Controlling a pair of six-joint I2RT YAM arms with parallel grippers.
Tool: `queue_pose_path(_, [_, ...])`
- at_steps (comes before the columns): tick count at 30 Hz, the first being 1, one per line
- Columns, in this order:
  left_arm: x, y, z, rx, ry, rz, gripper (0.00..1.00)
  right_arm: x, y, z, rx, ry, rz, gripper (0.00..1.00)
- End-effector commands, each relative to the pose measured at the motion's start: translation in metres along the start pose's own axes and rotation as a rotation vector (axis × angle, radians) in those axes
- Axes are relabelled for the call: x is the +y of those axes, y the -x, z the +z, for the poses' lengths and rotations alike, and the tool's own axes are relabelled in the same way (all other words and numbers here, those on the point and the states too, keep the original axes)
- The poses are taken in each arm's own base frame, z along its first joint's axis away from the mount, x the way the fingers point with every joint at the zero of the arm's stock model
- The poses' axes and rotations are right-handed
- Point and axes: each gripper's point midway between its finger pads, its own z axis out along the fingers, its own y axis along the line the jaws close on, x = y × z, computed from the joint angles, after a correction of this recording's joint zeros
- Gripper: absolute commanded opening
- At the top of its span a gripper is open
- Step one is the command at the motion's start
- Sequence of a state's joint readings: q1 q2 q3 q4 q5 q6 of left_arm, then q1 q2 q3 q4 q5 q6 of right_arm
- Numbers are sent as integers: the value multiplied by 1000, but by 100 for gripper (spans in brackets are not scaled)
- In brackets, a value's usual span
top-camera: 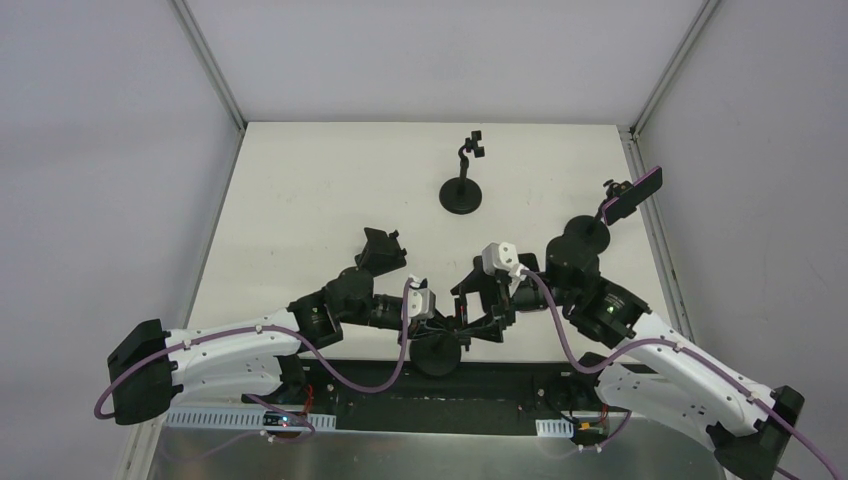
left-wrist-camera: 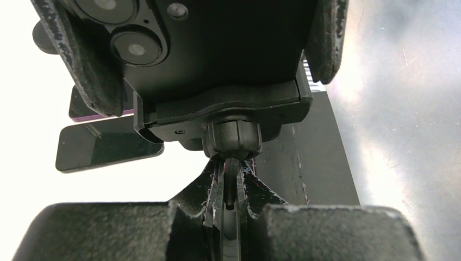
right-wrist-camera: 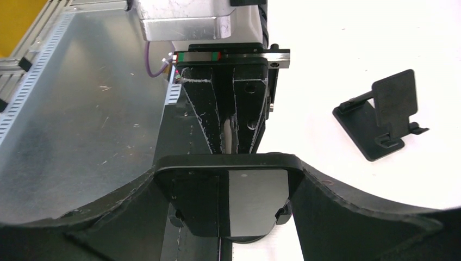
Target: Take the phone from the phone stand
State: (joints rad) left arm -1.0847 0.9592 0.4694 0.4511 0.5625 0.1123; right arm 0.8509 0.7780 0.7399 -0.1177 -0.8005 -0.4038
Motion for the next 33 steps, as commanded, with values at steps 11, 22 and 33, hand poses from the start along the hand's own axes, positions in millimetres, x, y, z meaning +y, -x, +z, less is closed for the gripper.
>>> queue_pose_path(11, [20,23,-8,-74,132,-32,0,-55,8,1,-55,-375,-138,0])
queue_pose_path(22, [24,21,-12,-81,172,-47,0,-81,6,-3,-17,-570,-181,0])
queue_pose_path(33, [24,22,-13,-81,165,-14,0,-59,1,5,-11,-448,-148,0])
